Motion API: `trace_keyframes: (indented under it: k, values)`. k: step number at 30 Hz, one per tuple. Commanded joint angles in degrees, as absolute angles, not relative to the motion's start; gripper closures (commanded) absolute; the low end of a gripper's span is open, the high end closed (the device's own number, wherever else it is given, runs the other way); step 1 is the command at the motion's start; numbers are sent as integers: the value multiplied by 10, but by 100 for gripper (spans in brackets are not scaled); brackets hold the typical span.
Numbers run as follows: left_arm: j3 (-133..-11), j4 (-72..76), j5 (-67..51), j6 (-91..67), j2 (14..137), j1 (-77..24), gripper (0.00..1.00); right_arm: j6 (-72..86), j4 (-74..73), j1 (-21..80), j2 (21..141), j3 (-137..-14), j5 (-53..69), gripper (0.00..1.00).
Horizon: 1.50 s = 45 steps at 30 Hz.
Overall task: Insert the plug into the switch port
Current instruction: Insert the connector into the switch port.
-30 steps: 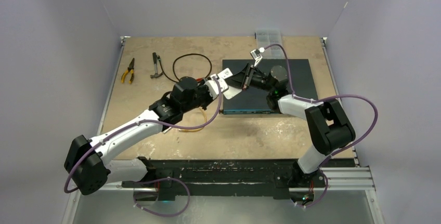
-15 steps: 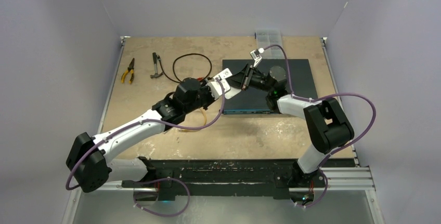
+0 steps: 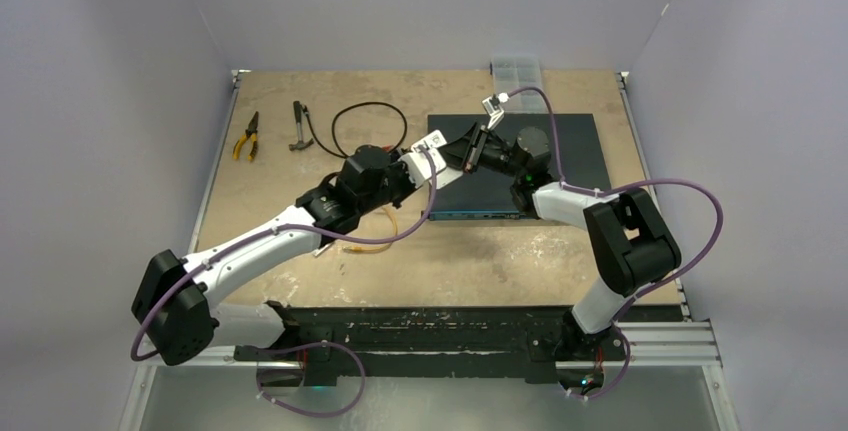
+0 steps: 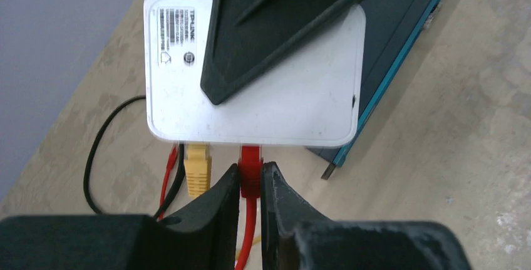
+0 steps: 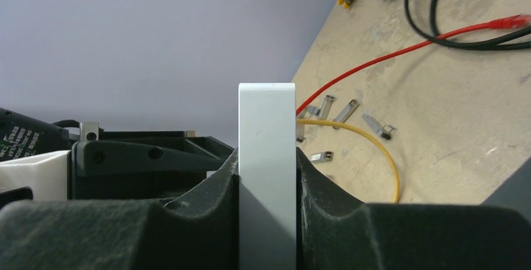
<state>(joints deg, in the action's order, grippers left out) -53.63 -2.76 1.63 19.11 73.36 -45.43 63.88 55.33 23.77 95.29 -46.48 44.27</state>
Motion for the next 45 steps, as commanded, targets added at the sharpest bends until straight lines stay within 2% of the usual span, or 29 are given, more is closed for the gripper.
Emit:
trace_keyframes:
  k: [1, 3, 9, 14, 22, 45]
  values:
    - [-560, 207, -118, 193, 690, -483, 81, 700, 565, 309, 926, -463, 612, 100]
    - [-551, 171, -108, 201, 664, -483, 76, 696, 557, 289, 920, -465, 615, 100]
    - [-544, 65, -92, 209, 598, -483, 67, 634, 464, 248, 900, -486, 615, 100]
    - [-550, 3, -101, 183, 555, -483, 58, 620, 445, 238, 895, -487, 608, 100]
    - [-553, -90, -112, 141, 546, -483, 56, 629, 445, 231, 890, -483, 591, 100]
    - [-533, -131, -45, 38, 620, -496, 60, 667, 480, 209, 888, -466, 577, 100]
